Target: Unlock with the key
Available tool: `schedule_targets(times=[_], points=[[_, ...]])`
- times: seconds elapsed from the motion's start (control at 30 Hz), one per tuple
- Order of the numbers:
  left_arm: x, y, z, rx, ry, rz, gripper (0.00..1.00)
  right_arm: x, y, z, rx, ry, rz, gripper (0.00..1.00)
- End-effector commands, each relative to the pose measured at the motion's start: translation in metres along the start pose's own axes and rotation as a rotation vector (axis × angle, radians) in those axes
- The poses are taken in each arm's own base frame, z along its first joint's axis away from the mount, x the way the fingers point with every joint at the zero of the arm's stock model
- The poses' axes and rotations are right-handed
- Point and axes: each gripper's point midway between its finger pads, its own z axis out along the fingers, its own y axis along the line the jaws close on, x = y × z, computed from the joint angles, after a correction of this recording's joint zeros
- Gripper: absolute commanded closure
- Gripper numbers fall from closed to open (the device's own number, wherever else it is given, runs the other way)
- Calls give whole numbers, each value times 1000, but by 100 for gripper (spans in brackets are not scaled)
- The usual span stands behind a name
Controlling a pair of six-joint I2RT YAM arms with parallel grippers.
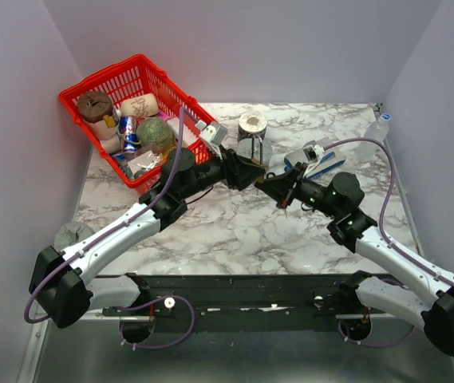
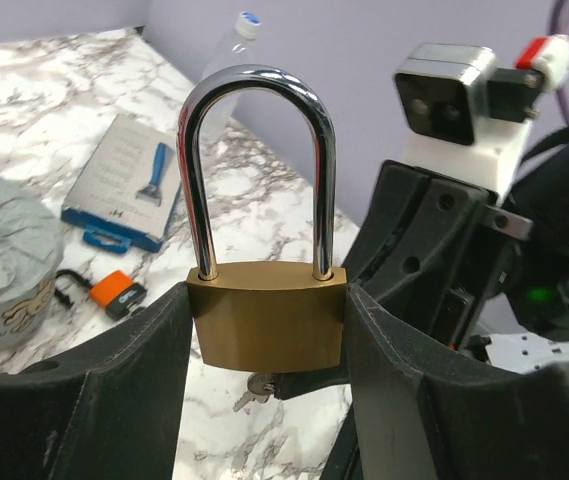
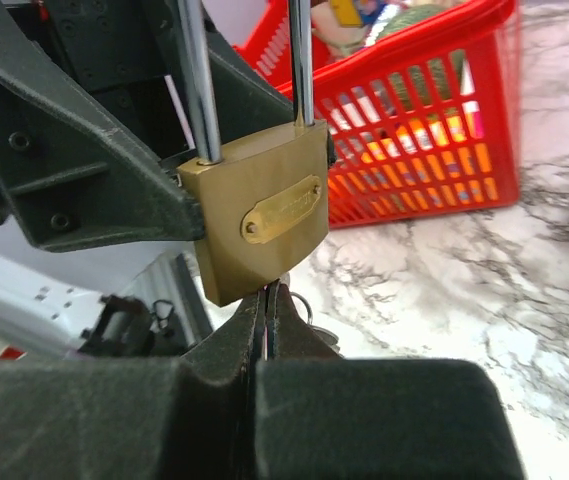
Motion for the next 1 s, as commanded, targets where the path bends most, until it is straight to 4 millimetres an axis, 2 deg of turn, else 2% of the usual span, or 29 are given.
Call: schedule_targets(times=[0.0,0.17,0.57,0.67,0.9,0.97], points=[[44,10,-9,-78,141,-86,100,-60,-13,8,205,-232,-140,93],[45,19,-12,-136,142,-88,100,-55,-30,15,330,-219,-140,87],[47,21,-11,-142,154,-87,100,-40,-16,36,260,-173,-225,79],[47,19,-11,-138,153,-85,100,-35,-11,37,220,-153,-266,81],[48,18,-11,-128,163,-88,100,-18,-2,38,170,-91,-340,99],[50,19,-10,-128,168,-96,100,-13,-3,38,173,-79,-339,99]])
